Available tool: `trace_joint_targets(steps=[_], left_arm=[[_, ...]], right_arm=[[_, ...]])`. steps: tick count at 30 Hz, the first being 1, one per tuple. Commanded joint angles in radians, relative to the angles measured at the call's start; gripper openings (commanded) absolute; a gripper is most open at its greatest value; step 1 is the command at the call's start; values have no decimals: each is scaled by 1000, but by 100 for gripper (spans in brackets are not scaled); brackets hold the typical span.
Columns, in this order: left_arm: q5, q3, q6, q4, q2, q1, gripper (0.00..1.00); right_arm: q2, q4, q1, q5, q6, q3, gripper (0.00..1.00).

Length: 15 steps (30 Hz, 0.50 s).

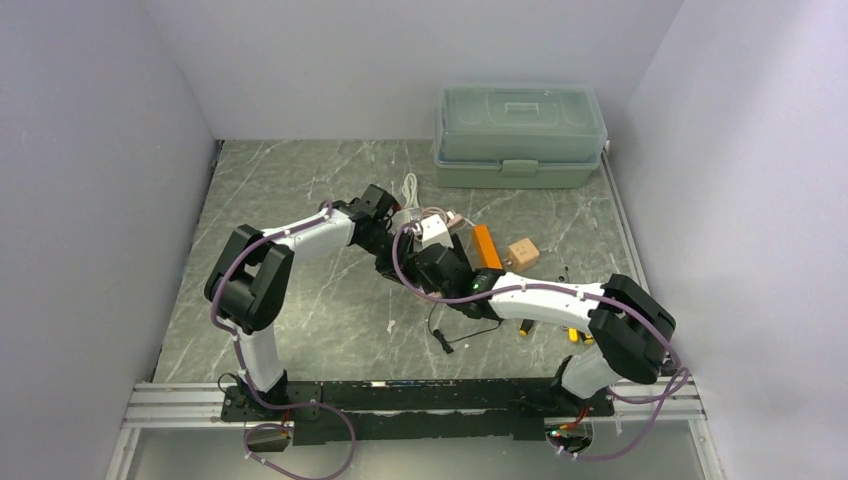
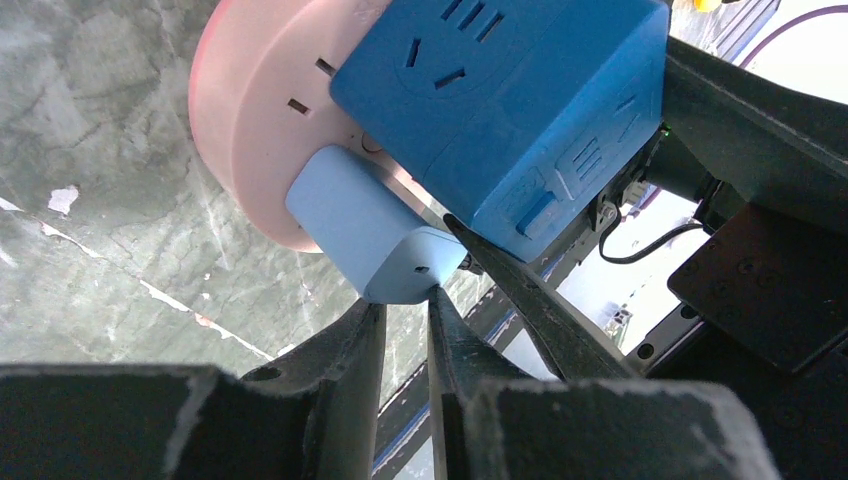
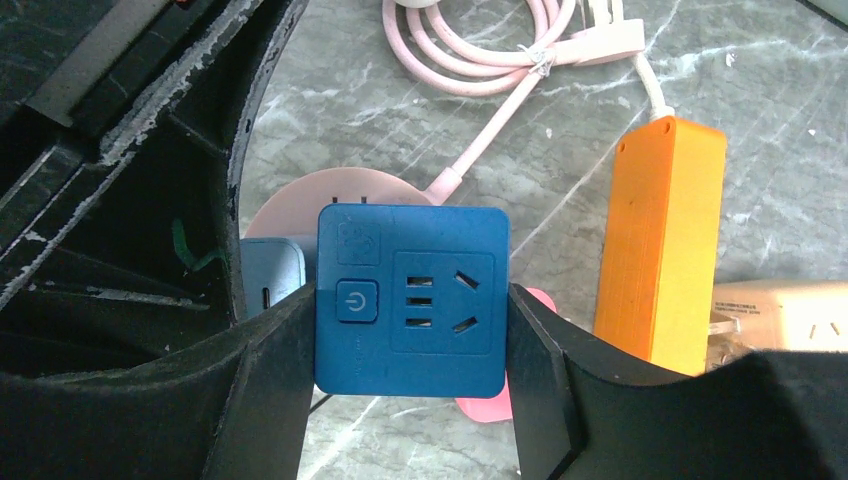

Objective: Pull the plug off the socket

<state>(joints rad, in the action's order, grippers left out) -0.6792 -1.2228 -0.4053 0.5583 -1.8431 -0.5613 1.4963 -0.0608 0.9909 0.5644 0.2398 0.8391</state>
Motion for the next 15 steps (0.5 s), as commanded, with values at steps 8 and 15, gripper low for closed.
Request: trace_joint_targets(steps=[8,15], left_arm=[[234,48,62,15,-92,-20,24],[240,49,60,14,-88,-21,24]], right_arm=[[-63,111,-79,-276,83,-12,0],[-81,115,-95,-263,76,-23,0]])
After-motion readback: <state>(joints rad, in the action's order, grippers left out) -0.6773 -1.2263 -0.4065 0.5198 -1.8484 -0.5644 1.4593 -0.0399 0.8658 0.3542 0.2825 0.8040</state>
